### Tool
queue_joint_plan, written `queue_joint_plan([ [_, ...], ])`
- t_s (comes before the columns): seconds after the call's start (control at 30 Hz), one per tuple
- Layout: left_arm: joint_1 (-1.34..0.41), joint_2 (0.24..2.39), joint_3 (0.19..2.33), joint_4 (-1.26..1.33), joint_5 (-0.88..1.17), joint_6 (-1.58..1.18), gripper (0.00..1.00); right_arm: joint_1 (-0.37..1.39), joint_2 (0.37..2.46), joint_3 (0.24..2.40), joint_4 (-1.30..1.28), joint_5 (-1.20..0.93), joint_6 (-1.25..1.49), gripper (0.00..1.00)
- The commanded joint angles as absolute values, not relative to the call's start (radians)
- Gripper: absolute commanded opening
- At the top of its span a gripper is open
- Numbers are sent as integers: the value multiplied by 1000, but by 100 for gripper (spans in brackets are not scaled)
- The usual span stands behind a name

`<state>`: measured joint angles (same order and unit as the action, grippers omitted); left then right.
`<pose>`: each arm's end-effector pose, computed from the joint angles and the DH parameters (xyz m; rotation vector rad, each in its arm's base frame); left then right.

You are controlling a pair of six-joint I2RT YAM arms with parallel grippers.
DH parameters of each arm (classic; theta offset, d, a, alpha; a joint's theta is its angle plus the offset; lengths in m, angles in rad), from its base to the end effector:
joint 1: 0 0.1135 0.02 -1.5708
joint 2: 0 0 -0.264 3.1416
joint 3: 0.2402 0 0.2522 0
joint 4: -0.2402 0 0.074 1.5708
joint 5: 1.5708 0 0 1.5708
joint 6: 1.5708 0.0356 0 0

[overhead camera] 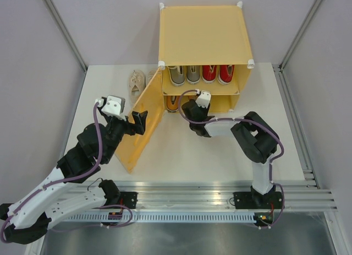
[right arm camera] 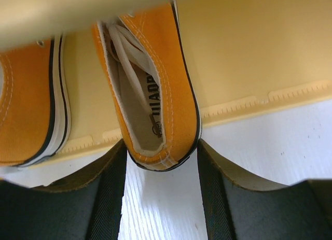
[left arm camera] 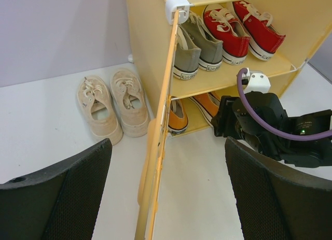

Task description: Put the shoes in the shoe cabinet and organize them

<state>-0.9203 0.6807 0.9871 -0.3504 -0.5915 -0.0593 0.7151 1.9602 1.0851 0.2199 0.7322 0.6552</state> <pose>0.0968 -0.0944 0.4062 0.2362 1.5971 -0.2811 0.3198 0.2462 0.1469 0.3187 2.0162 0.0299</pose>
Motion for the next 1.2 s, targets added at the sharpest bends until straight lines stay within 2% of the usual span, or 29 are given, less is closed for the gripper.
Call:
queue_joint_plan([
  [0.0, -917, 689, 999, -388, -563, -84, 92, 686, 1993, 1161, 313, 776, 615, 1],
  [0.43, -919, 692, 1000, -391, -548, -86, 92, 681, 2089, 1290, 356, 709, 500, 1],
  [0.7, -917, 684, 1003, -393, -557, -84, 92, 690, 2115, 1299, 410, 621, 468, 1],
  [1.17, -916, 680, 1005, -394, -549, -87, 92, 741, 2148, 1338, 416, 604, 437, 1],
])
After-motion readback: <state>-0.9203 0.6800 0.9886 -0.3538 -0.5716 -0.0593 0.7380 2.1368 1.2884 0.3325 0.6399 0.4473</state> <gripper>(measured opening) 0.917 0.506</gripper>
